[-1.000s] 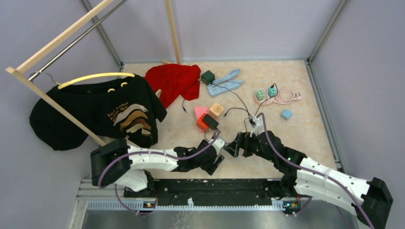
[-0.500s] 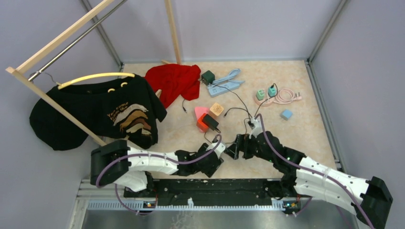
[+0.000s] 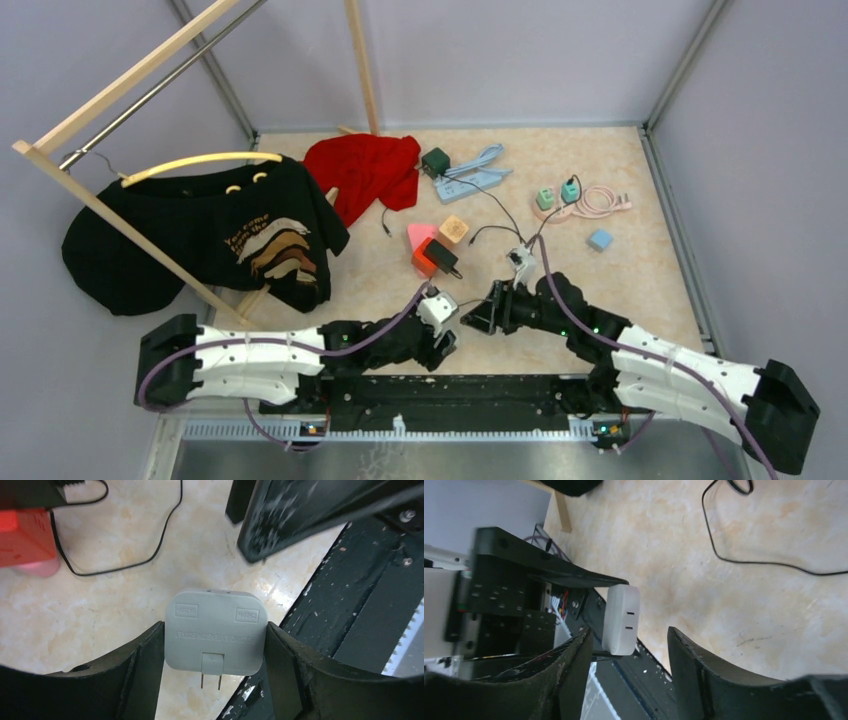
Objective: Insert the plug
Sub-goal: Pick up the plug from the corner of the board.
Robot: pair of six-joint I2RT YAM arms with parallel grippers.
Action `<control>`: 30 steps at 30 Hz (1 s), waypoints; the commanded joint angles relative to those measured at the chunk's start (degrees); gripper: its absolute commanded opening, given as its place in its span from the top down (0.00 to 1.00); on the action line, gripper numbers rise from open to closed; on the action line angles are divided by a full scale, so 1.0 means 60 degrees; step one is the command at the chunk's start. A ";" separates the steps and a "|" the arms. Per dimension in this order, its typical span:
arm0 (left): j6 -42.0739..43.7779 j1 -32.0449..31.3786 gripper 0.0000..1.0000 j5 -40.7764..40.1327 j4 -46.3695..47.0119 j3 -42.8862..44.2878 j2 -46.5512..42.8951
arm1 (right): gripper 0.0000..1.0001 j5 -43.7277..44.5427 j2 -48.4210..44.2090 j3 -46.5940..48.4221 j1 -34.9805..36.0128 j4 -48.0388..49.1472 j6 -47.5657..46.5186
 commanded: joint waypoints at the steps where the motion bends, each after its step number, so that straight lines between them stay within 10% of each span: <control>1: 0.1044 -0.0055 0.54 0.0045 0.1096 -0.0023 -0.0701 | 0.47 -0.1321 0.0871 0.0589 -0.0011 0.0541 0.0058; 21: 0.1928 -0.0056 0.55 0.0856 0.1740 0.0187 -0.0117 | 0.63 -0.4028 0.4061 0.1222 0.0125 0.2407 0.0184; 26: 0.2036 -0.0056 0.54 0.0781 0.1786 0.0140 -0.0102 | 0.84 -0.4097 0.4297 0.1236 0.0136 0.2707 0.0284; 30: 0.1769 -0.0056 0.25 0.0358 0.1497 0.0233 -0.0093 | 1.00 -0.3753 0.4053 0.1273 0.0136 0.2618 0.0189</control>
